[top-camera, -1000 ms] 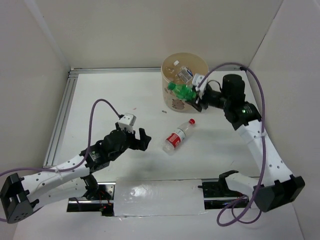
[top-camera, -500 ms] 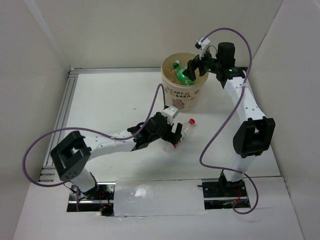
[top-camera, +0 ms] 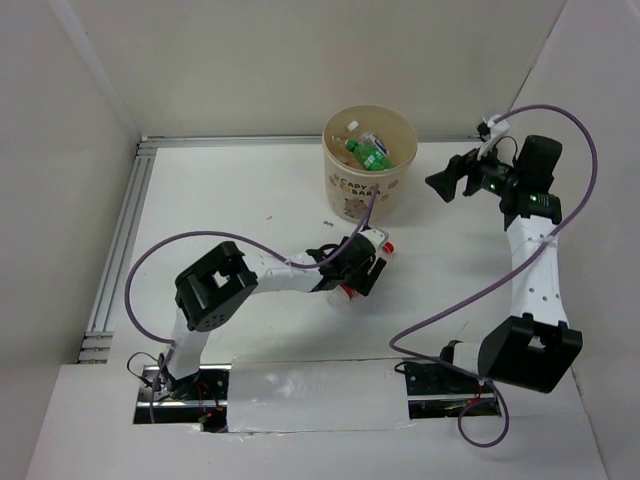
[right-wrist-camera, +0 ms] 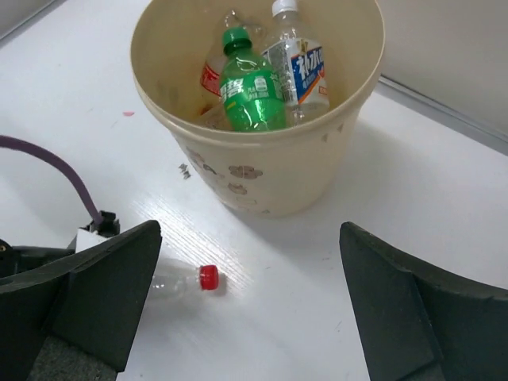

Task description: Put the plastic bottles in the bin

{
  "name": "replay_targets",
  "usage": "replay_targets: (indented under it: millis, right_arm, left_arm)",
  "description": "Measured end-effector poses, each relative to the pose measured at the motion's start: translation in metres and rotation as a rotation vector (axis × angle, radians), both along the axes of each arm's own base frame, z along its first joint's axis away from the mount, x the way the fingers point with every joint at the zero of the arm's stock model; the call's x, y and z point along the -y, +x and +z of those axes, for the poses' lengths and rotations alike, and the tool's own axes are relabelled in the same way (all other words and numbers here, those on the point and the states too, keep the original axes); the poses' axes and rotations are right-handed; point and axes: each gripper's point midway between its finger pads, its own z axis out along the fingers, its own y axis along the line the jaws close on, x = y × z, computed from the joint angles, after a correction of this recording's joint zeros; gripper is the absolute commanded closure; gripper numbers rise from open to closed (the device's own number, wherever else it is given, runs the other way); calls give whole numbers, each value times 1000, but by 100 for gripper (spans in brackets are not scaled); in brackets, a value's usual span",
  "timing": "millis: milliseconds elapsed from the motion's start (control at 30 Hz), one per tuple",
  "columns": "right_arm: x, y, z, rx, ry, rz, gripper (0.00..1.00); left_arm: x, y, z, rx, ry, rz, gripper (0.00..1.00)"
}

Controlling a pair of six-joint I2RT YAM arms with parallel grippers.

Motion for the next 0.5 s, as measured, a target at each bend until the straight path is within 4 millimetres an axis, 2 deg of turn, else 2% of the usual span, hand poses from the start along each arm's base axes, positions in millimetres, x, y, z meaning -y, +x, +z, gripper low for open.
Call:
replay_targets:
  millis: [33,67,100,167,200,267,300,333,367,400,467,500]
  right_arm:
    - [3,-7,-4,-5,6,0,0]
    - [5,-12,-10,-15,10,-4,0]
    - [8,-19,-19,-32,18,-6,4]
    - [15,-28,-35,-64,31,-20,17]
    - [19,-33,-45,-86,39,-24,46]
    - [26,-43,-63,-124,45,-27,77]
    - [29,-48,-71,-142,47,-27,86]
    - [31,-54,-81,-164,50,-27,81]
    - [32,-60,-90,-184,53,-30,71]
    - [34,-67,-101,-199,47,-31,50]
    - [32,-83,-122,-239,52,-22,0]
    - [31,-90,-133,-255,48,-19,0]
  left_arm:
    - [0,-1,-1,-1,5,-2,31]
    - [0,-2,-1,-6,5,-1,61]
    - [1,-2,1,-3,-1,0,75]
    - [3,-3,12,11,-13,-15,91]
    - [2,-6,17,13,-13,-21,94]
    - [2,-10,29,21,-20,-30,94]
    - [0,-13,39,26,-30,-36,95]
    - [0,-17,53,36,-43,-43,95]
    - [1,-21,72,56,-71,-54,95]
    - [2,-23,96,90,-107,-67,95]
    - [4,-25,152,172,-203,-79,94]
    - [6,-24,187,226,-262,-86,94]
